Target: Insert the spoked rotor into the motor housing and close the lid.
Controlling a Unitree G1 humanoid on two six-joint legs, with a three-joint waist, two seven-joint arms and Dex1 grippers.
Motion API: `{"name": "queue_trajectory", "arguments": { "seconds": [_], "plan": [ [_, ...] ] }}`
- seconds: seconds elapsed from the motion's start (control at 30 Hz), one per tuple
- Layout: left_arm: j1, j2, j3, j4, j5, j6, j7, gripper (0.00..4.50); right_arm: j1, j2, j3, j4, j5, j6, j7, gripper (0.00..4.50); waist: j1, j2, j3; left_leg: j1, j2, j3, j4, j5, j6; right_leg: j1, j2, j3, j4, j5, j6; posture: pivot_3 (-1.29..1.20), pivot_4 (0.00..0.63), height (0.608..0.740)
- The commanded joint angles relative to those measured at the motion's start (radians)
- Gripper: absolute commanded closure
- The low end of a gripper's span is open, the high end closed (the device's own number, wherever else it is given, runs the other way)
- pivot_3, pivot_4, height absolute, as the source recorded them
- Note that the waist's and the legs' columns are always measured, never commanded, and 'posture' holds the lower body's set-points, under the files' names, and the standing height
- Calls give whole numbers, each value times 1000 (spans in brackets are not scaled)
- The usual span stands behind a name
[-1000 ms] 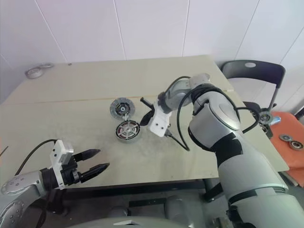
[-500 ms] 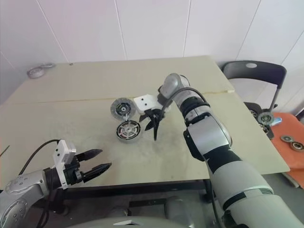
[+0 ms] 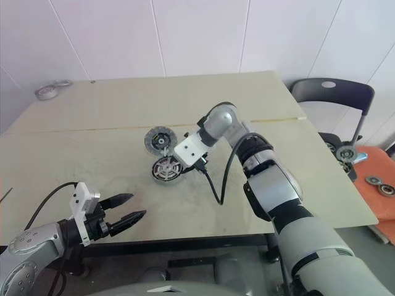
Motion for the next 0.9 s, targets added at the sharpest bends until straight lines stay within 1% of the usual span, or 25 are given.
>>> {"name": "queue_trajectory", "arguments": {
  "seconds": [0.03,0.23,0.3,0.57,0.9],
  "plan": [
    [-12,9,17,-29,-19,5,0,431,-2,-25,56,-8,-57,-124,-111,2247,0,0,0,0,0,0,0,0,0,0,0,0,0,0,0,0,0,740],
    [-23,6,15,-21,-17,9,-6,431,-10,-49,187,37,-230,-206,-365,2247,0,0,0,0,0,0,0,0,0,-1,0,0,0,0,-1,0,0,740],
    [-23,6,15,-22,-17,9,-7,431,-21,-55,218,51,-268,-221,-427,2247,1,0,0,0,0,0,0,0,0,-1,0,0,0,0,-1,0,0,740],
    [-12,-9,6,-31,-11,3,4,431,-37,-44,289,87,-336,-230,-570,2247,1,0,0,0,0,0,0,0,0,0,0,0,0,0,-1,0,0,740],
    [2,-33,-6,-42,-4,-1,20,431,-67,-32,319,99,-338,-250,-615,2247,1,0,0,0,0,0,0,0,0,0,0,0,0,0,-1,0,0,740]
  ]
}}
